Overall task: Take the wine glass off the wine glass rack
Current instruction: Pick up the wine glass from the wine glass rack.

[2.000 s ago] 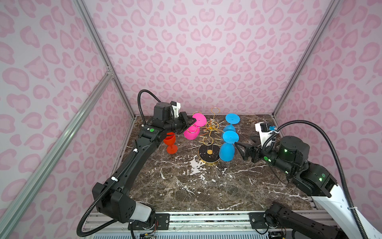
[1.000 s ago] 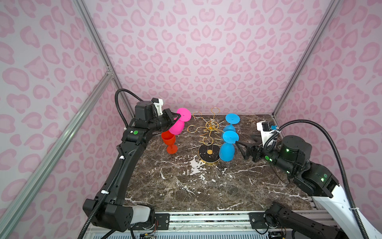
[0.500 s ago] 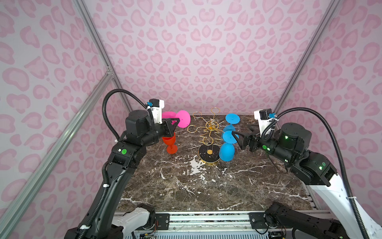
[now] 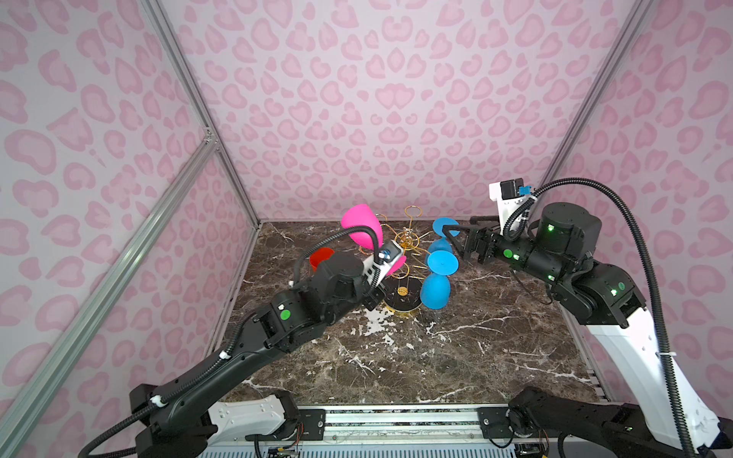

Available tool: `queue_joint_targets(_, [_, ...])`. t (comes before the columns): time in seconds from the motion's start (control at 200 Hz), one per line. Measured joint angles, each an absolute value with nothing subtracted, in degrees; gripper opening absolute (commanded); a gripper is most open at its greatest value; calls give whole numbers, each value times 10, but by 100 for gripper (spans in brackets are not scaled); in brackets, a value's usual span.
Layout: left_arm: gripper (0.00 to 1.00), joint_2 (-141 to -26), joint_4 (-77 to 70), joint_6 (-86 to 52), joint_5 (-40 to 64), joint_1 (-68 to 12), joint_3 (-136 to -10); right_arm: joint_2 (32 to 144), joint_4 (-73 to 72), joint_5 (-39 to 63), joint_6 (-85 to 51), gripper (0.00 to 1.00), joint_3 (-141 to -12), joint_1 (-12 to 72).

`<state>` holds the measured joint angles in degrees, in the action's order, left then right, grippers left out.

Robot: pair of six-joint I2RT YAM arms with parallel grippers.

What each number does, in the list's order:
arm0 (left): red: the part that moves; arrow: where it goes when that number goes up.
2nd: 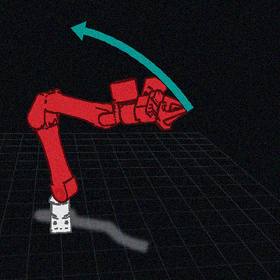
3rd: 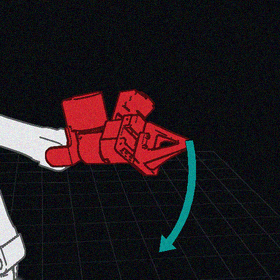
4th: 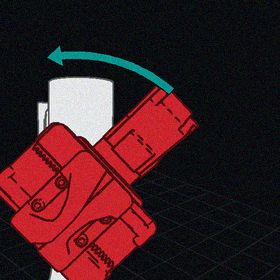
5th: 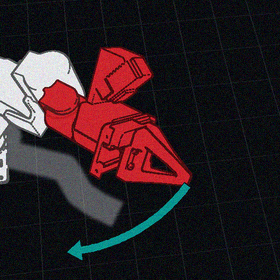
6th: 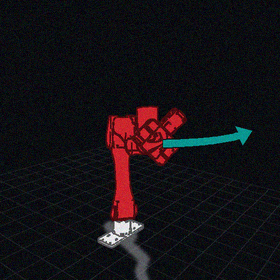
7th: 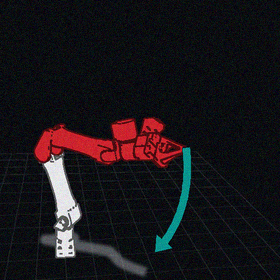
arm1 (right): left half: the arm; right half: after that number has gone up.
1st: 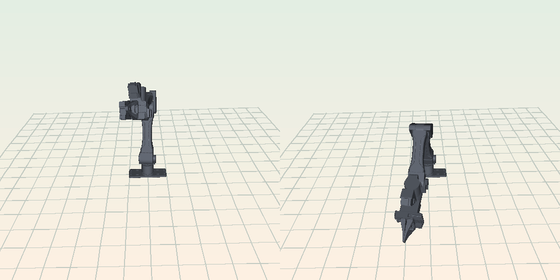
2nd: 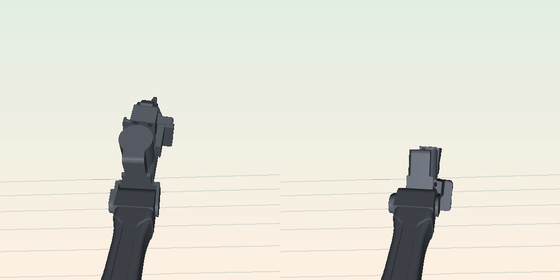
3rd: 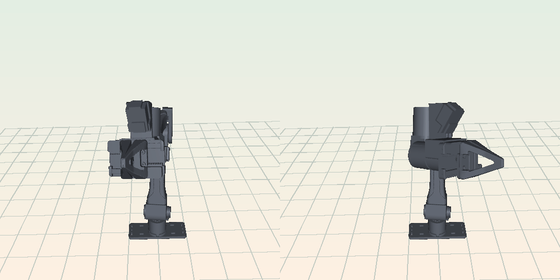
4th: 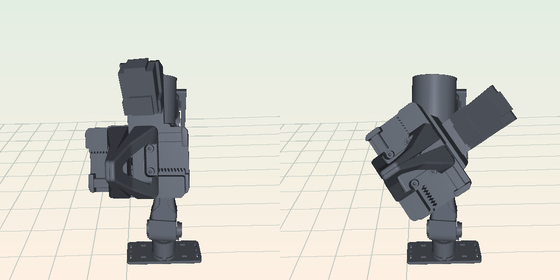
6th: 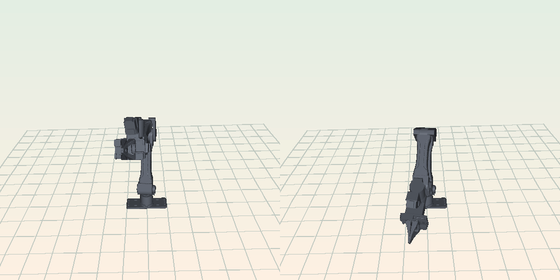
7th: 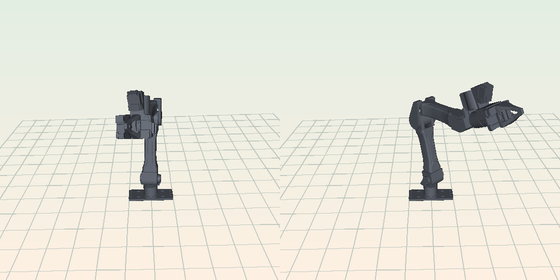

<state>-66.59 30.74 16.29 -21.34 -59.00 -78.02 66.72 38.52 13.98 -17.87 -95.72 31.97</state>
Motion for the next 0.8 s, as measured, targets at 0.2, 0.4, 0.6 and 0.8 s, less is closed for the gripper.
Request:
queue_joint_targets(0.2, [3, -690, 203, 303, -385, -651, -718, 666, 406, 150, -184, 93, -976, 311])
queue_joint_targets(0.4, [3, -682, 133, 391, -466, -673, -686, 654, 419, 156, -189, 93, -986, 281])
queue_joint_targets(0.6, [3, -649, 88, 438, -486, -711, -695, 659, 421, 172, -192, 93, -1006, 262])
queue_joint_targets(0.8, [3, -692, 25, 587, -528, -731, -641, 691, 429, 203, -210, 92, -1040, 256])
